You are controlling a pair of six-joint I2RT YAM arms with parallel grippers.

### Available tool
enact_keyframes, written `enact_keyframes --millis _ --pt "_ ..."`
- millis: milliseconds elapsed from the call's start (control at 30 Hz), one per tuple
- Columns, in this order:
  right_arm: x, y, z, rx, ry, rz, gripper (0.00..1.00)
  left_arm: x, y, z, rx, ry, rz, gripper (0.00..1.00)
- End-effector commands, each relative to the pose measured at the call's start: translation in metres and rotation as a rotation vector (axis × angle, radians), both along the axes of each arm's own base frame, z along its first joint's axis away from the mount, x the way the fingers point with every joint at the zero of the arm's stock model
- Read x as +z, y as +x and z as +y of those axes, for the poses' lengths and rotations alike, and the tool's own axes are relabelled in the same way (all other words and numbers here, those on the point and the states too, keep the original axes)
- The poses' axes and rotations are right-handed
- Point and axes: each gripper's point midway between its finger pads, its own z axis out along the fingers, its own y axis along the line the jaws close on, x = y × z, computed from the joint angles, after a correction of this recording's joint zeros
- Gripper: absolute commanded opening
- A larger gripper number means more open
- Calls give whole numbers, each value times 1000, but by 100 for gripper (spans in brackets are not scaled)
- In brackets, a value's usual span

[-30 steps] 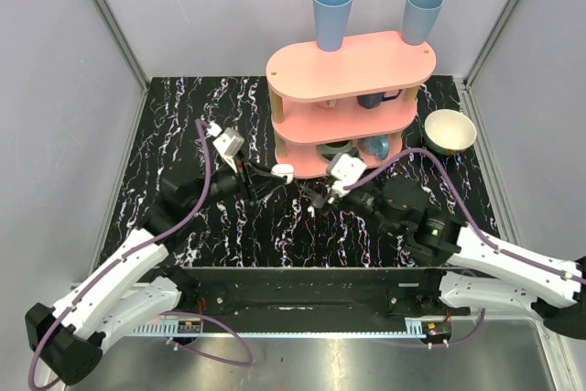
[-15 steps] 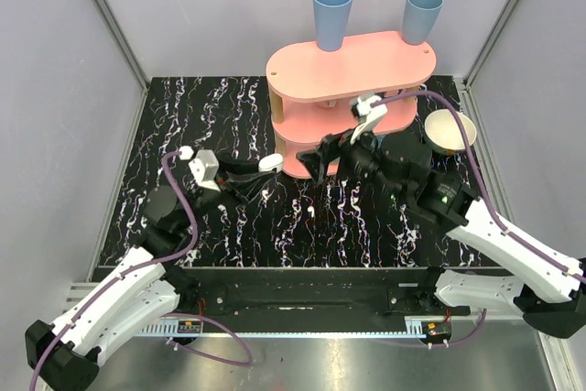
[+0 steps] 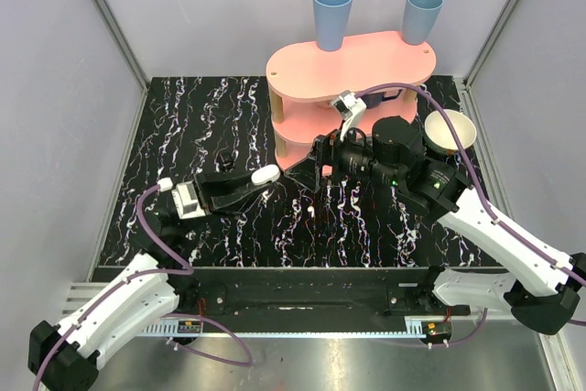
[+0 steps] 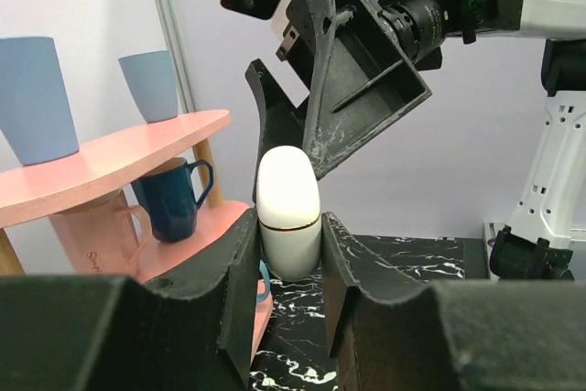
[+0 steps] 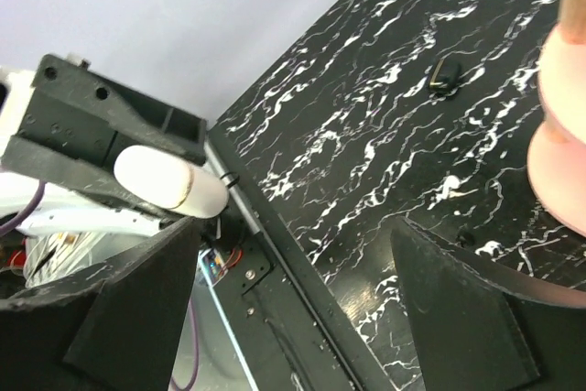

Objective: Insert the wireless bluetooth earbuds into the charging case
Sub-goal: Open the charging case.

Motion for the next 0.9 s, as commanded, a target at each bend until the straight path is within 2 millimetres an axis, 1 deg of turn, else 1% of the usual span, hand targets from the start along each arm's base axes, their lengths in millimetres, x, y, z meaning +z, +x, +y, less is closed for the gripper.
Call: enact_keyframes --millis 0,100,233,433,567,633,767,867 --pt "28 -21 7 130 62 -39 93 12 -13 0 -41 -37 -103 0" --pt "33 -28 11 176 82 -52 92 7 -10 -1 -34 -29 -98 0" --pt "30 -31 15 205 86 -54 92 1 -5 -2 -18 -19 -96 0" --pt "18 -17 19 149 65 -28 92 0 -8 -5 -40 -7 -105 0" --pt "18 -9 20 114 65 -35 92 0 -12 -5 -64 -14 -102 0" --pt "16 -8 20 112 69 -39 92 1 -15 -6 -82 -20 -98 0" --pt "21 -5 19 96 90 -62 92 0 -18 -7 -104 -16 -100 0" --pt "19 -2 20 81 84 -60 92 0 -21 -8 -121 -9 -108 0"
